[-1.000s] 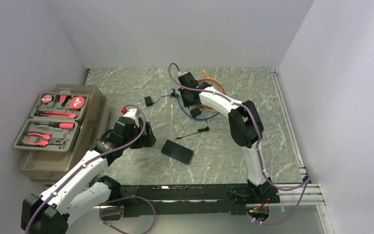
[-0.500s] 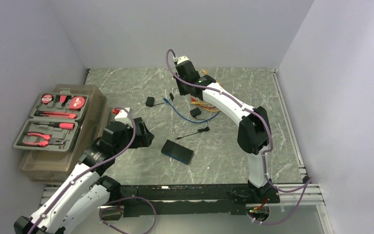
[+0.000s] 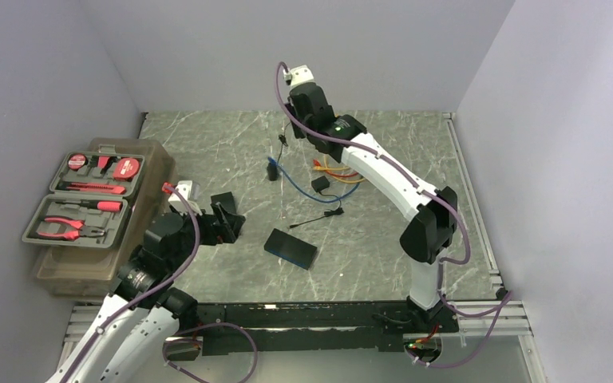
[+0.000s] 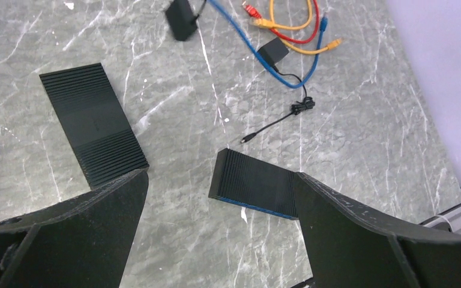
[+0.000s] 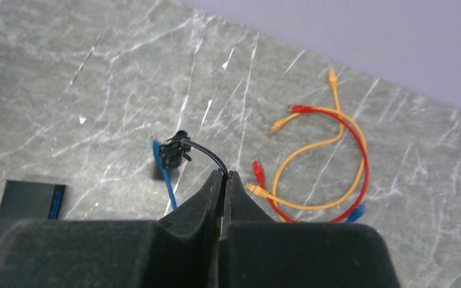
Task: Insert the plug into the switch port
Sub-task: Pick up the connector from the center of the board, then place the connector at the center of the board.
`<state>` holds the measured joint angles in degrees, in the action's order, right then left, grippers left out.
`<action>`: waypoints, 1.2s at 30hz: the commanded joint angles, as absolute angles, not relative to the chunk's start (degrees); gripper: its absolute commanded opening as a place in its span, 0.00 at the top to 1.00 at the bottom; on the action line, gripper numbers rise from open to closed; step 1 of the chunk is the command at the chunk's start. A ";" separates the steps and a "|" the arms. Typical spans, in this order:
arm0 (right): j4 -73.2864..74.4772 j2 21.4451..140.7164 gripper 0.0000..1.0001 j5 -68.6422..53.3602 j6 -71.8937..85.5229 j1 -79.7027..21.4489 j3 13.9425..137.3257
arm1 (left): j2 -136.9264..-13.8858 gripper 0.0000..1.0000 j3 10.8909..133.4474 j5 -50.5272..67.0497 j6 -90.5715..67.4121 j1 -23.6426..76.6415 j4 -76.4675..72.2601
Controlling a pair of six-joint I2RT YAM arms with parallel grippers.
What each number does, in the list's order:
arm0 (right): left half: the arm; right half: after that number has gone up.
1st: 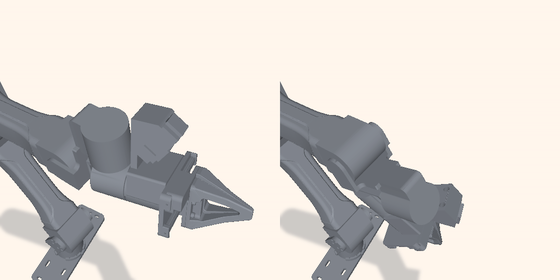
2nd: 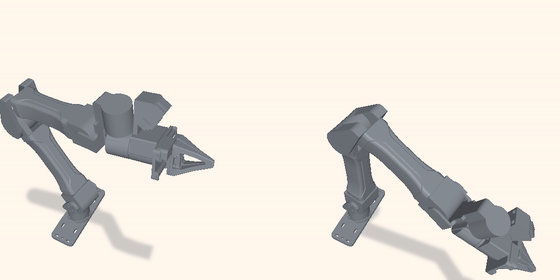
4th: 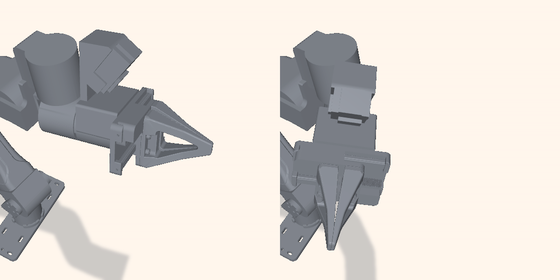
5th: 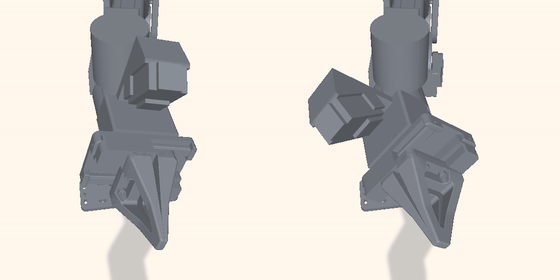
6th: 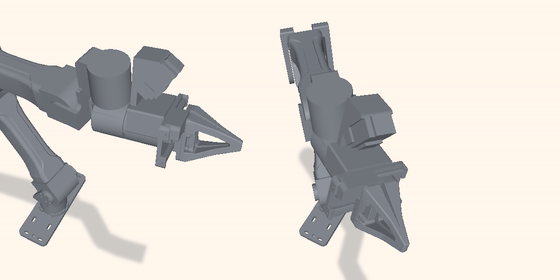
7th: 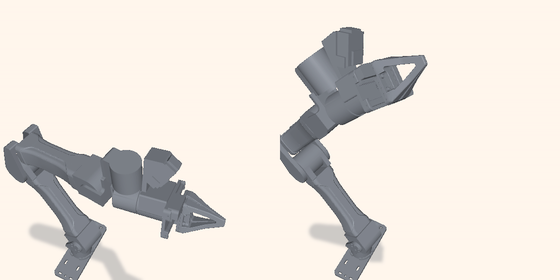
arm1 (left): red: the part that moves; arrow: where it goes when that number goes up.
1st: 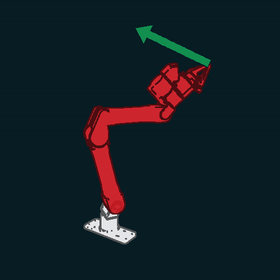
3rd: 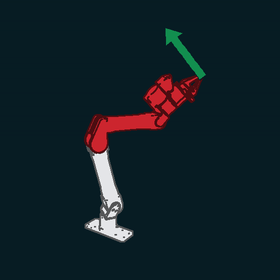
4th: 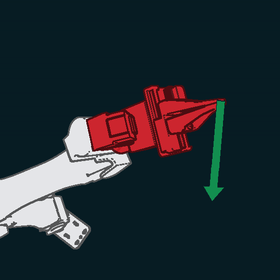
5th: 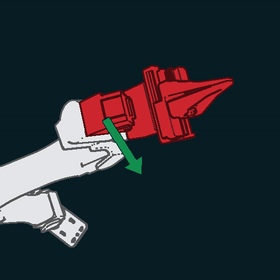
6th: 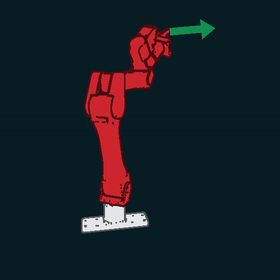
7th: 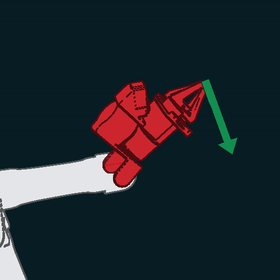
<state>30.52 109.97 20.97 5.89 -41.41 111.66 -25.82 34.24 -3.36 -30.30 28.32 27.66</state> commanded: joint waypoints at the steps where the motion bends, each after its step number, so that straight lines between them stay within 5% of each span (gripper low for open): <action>1: 30.41 105.53 1.00 25.81 3.25 -42.05 116.50 | -23.77 0.02 34.20 -3.97 -29.05 28.12 26.22; 10: 30.98 100.36 1.00 31.48 0.60 -43.42 117.12 | -23.94 0.02 34.10 -2.58 -29.35 28.11 26.19; 36: 46.56 72.80 1.00 42.98 21.27 -45.74 90.50 | -28.48 0.01 33.60 6.32 -31.00 28.05 22.27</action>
